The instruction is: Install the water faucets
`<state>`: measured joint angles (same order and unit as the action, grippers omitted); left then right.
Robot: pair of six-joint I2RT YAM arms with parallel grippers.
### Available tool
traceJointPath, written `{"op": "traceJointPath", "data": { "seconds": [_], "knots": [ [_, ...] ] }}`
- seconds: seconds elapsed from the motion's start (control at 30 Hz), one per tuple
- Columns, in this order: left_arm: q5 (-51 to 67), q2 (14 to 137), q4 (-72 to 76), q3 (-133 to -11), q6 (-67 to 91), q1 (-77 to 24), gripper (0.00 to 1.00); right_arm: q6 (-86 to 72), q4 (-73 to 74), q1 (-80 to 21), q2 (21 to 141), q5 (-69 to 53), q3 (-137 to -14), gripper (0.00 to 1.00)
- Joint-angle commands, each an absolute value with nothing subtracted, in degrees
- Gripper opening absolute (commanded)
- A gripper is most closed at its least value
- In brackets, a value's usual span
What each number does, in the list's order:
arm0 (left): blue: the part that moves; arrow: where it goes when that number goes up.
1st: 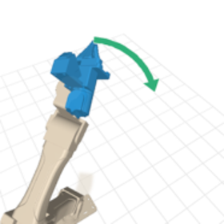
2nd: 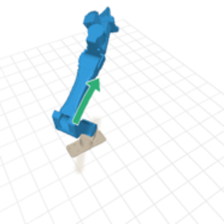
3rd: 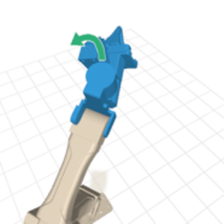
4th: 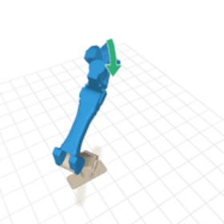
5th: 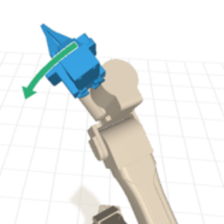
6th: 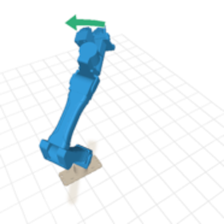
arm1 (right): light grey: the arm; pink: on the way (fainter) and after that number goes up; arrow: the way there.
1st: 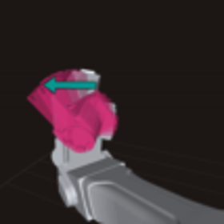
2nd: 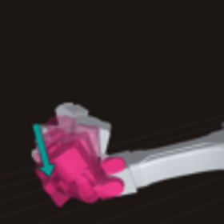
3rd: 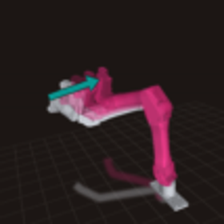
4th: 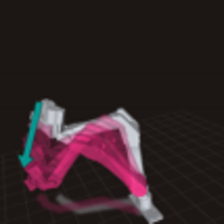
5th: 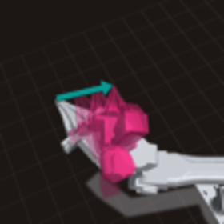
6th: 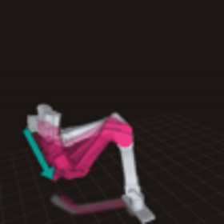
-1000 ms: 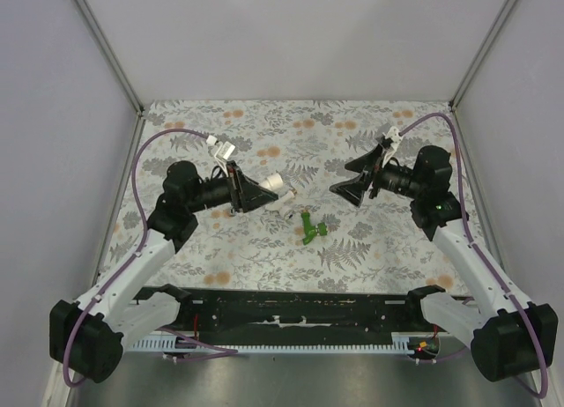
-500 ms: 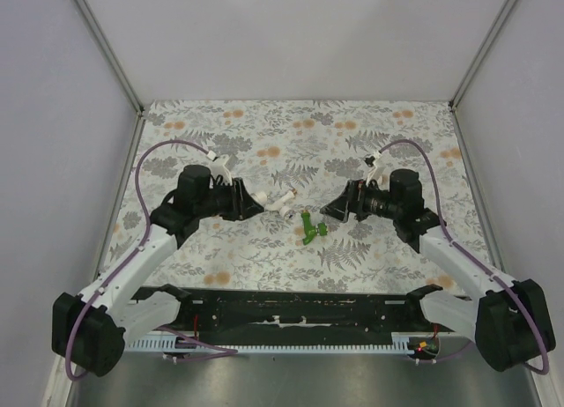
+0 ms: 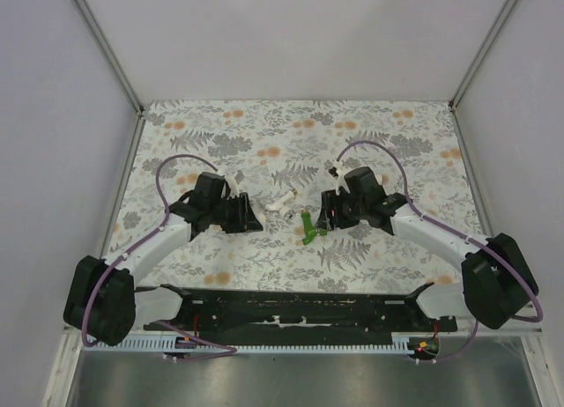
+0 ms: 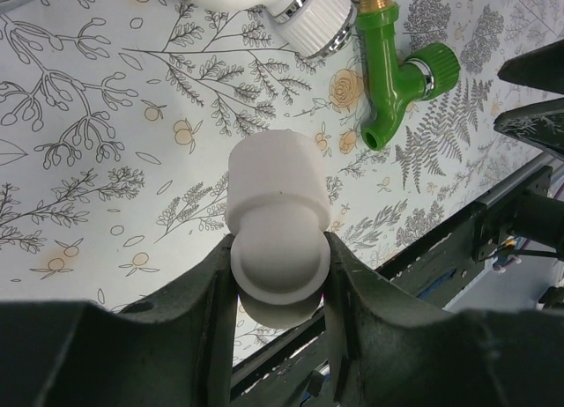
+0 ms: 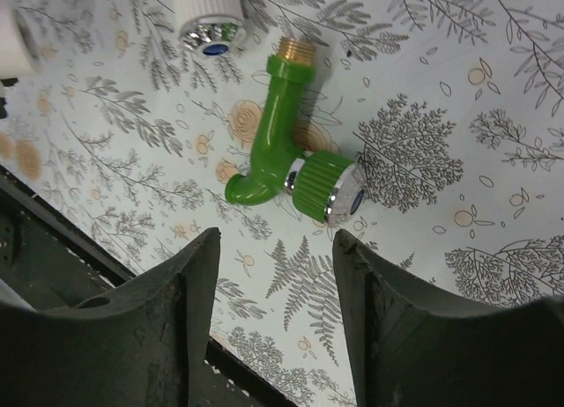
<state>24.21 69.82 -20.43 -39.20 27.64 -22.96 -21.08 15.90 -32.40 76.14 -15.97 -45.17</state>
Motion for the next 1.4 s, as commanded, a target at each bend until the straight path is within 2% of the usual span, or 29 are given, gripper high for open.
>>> {"op": "traceJointPath", "data": {
  "seconds": [0.0, 0.23, 0.53, 0.8, 0.87, 1.03, 1.1, 1.37],
  "knots": [
    [23.8, 71.3, -15.8, -37.2, 30.9, -23.1, 0.02, -21.4, 19.7, -33.6, 78.9, -11.8, -48.2, 0.6],
    [23.7, 81.1, -8.3, -37.2, 35.3, -26.9, 0.02, -20.7, 19.1, -34.4, 82.4, -11.8, -48.7, 0.62],
    [-4.2, 86.0, -38.6, -55.7, 22.6, -34.2, 0.03, -18.5, 20.4, -34.4, 79.3, -8.8, -48.3, 0.62],
    [-9.7, 96.4, -46.9, -62.0, 19.2, -37.3, 0.07, -17.6, 21.1, -34.4, 78.7, -8.3, -48.2, 0.63],
    [-9.4, 96.8, -47.0, -62.8, 19.1, -38.0, 0.12, -17.8, 21.2, -34.4, 78.8, -8.5, -48.2, 0.63],
    [-8.4, 94.1, -46.9, -63.4, 18.7, -38.3, 0.34, -18.1, 21.0, -34.4, 79.5, -9.1, -48.3, 0.63],
    [-8.2, 92.8, -47.0, -63.1, 18.5, -38.2, 0.48, -18.5, 20.5, -34.4, 80.3, -10.0, -48.4, 0.63],
    [-6.5, 84.0, -46.2, -62.0, 18.5, -35.3, 0.63, -19.6, 18.8, -34.4, 84.9, -13.6, -49.7, 0.63]
  ]
}}
